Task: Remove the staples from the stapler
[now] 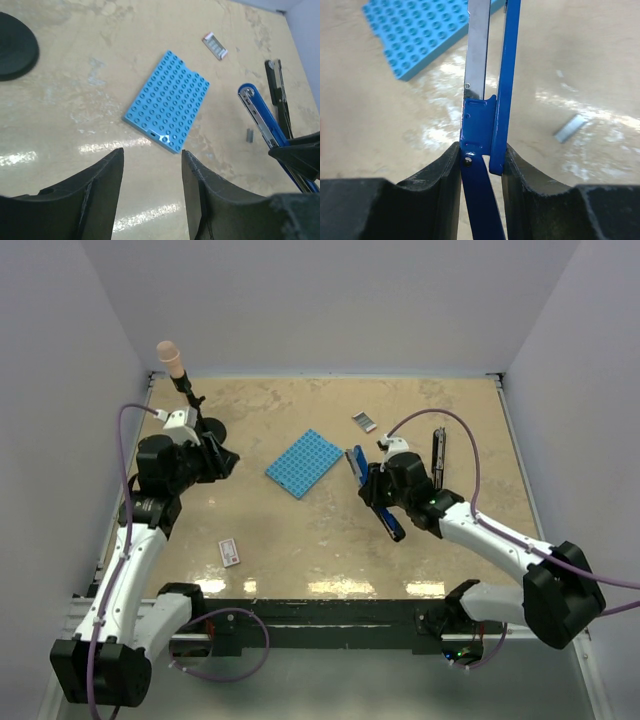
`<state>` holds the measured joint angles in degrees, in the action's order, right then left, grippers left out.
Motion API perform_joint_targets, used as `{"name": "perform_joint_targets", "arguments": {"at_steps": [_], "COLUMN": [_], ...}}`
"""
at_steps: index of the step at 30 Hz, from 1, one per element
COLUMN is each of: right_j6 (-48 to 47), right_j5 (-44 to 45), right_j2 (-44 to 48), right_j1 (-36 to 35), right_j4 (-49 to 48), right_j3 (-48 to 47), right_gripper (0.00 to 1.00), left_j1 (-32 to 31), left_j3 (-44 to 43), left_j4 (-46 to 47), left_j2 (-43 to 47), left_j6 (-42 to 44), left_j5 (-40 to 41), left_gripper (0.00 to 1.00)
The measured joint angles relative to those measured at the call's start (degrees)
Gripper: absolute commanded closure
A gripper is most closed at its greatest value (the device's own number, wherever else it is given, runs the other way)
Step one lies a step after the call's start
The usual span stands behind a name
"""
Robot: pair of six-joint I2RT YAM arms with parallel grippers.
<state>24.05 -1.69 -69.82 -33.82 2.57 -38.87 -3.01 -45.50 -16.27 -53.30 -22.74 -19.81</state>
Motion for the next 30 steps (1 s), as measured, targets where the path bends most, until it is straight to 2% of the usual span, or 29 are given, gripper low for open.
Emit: {"name": "perform_joint_targets", "arguments": {"at_steps": [4,10,20,30], "right_j6": [-0.37,0.22,4.50,11.63], "right_j5": [10.80,25.09,39.93,51.67], "right_j2": [-1.79,-8.17,-23.50,-38.99], "right_j1": [-2.01,-9.14,-20.31,-28.79], "right_j4": [5.92,14.88,26.73,40.87], "right_j3": [-3.26,-7.34,-18.60,-30.60], "right_gripper": [1.00,1.00,1.00,1.00], "left_j1": [0.00,0.00,0.00,0.15], "left_j3": [0.00,0.00,0.00,0.00], "left_j4": [-0.76,-2.40,-4.44,-4.66], "left_j2": [3.54,4.09,7.04,7.48], "left_j6": [0.07,0.04,0.02,-0.17], "left_j5": [4.57,8.79,14.58,16.15], "left_gripper": [0.45,0.45,0.44,0.43]}}
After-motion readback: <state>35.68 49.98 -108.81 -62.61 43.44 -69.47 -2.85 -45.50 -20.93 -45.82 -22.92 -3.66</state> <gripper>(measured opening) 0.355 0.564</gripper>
